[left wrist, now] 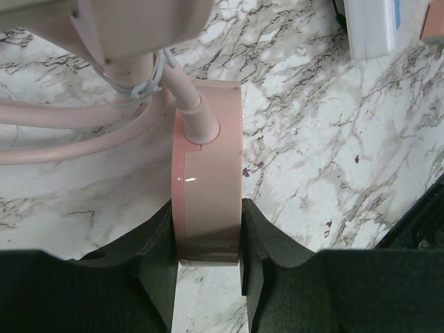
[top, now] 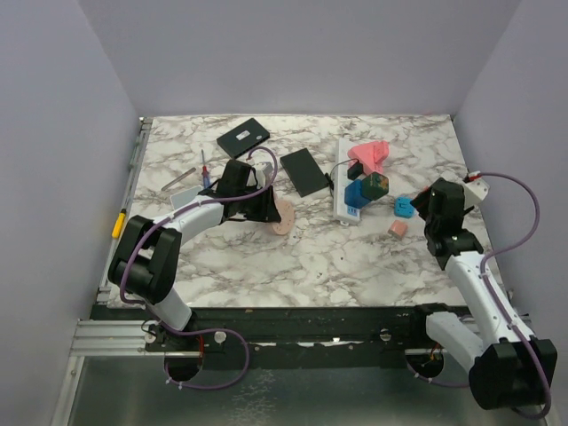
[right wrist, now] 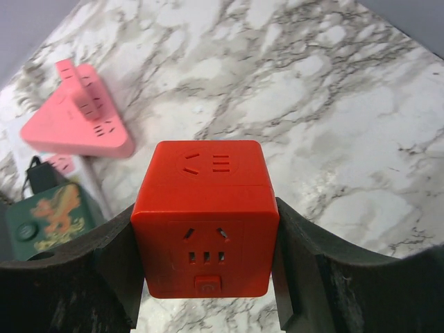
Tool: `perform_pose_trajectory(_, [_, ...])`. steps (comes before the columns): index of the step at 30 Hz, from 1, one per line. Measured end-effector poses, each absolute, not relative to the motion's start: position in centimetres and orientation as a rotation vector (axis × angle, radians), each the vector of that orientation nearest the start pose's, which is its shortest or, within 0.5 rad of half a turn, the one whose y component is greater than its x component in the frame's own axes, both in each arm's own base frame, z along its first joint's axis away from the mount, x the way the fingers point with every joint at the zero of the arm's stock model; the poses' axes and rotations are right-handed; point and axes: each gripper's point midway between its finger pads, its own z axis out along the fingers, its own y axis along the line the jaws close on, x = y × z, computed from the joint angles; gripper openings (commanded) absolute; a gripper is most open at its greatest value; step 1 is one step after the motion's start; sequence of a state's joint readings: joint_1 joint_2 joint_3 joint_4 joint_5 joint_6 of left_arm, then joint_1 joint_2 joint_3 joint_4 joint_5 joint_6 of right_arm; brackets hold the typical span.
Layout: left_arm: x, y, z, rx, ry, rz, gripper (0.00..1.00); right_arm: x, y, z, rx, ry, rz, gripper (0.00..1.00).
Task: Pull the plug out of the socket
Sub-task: Place the plug at the center of the board.
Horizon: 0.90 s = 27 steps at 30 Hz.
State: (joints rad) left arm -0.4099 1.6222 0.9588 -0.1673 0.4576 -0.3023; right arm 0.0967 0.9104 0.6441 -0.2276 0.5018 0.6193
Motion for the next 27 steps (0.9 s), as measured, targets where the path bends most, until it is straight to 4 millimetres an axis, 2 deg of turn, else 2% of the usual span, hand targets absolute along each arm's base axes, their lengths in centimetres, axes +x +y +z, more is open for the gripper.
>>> perform_pose_trajectory(4, [32.0, -23.5, 7.9, 0.352, 2.449, -0.864, 0.01, 31.1, -5.2, 15.3, 0.875, 1.864, -0.115, 0.0])
perform_pose_trajectory(11, [32.0, -23.4, 7.9, 0.349, 2.45, -0.858, 0.03, 31.1, -5.2, 10.8, 0.935, 1.993, -0.176, 0.0])
perform_pose_trajectory(20, [32.2, -23.3, 8.0, 0.345, 2.455, -0.848, 0.03, 30.6, -5.5, 9.0, 1.019, 2.012, -0.205, 0.02])
perform_pose_trajectory(27, [32.3, -23.4, 8.0, 0.344, 2.457, -0.848, 0.04, 30.3, -5.4, 7.7, 1.054, 2.035, -0.218, 0.17])
